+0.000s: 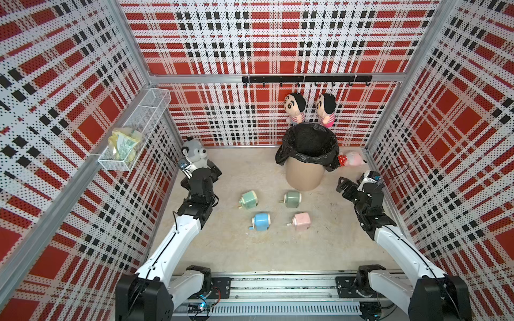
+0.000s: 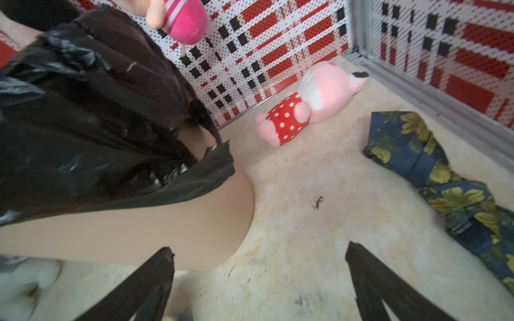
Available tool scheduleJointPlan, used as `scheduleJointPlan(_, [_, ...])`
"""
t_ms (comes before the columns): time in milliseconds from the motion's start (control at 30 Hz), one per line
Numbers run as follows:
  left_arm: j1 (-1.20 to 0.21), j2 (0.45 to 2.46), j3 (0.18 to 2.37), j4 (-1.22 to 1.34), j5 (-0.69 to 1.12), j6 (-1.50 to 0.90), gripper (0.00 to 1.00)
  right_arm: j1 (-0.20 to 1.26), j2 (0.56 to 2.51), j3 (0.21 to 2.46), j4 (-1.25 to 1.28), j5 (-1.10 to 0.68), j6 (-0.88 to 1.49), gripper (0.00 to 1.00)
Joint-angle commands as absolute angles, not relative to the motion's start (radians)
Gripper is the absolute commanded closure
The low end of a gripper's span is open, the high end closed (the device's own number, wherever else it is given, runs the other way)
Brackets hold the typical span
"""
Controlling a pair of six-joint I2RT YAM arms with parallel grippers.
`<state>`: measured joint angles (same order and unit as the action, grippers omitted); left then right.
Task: Take out the pencil sharpener tray and clean the shavings
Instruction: Adjust the pencil sharpener at the center of the board.
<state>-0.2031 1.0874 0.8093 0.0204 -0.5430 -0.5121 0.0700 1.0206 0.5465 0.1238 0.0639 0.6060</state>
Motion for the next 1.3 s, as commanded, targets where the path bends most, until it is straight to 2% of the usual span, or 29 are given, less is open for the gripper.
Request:
scheduleJointPlan(0, [-0.316, 1.083, 0.839, -0.089, -0.456, -0.502, 0.02, 0.095, 0.982, 0.538, 0.058, -0.041, 0.622, 0.0])
scheduleJointPlan(167, [-0.522, 1.058, 0.806, -0.166, -0.451, -0.497, 0.02, 0.231, 0.944, 0.558, -0.036, 0.024, 0.53, 0.0])
scheduleJointPlan(267, [-0.592, 1.069, 0.755, -0.165, -0.357, -0.516, 0.02, 0.307, 0.933, 0.571, -0.087, 0.069, 0.492, 0.0])
scheduleJointPlan(433, [-0.698, 1.136, 0.704, -0.157, -0.326, -0.531, 0.02, 0.371, 0.91, 0.568, -0.124, 0.124, 0.465, 0.0])
scheduleJointPlan(733, [-0.707, 1.253, 0.631, 0.031, -0.078, -0.513, 0.02, 0.379, 0.89, 0.578, -0.143, 0.135, 0.454, 0.0])
scheduleJointPlan(1000, [-0.71, 1.323, 0.601, 0.064, -0.009, -0.502, 0.02, 0.38, 0.898, 0.574, -0.143, 0.135, 0.454, 0.0])
scheduleJointPlan(1267, [-0.727, 1.273, 0.544, 0.062, 0.019, -0.528, 0.02, 0.38, 0.908, 0.567, -0.143, 0.135, 0.454, 0.0])
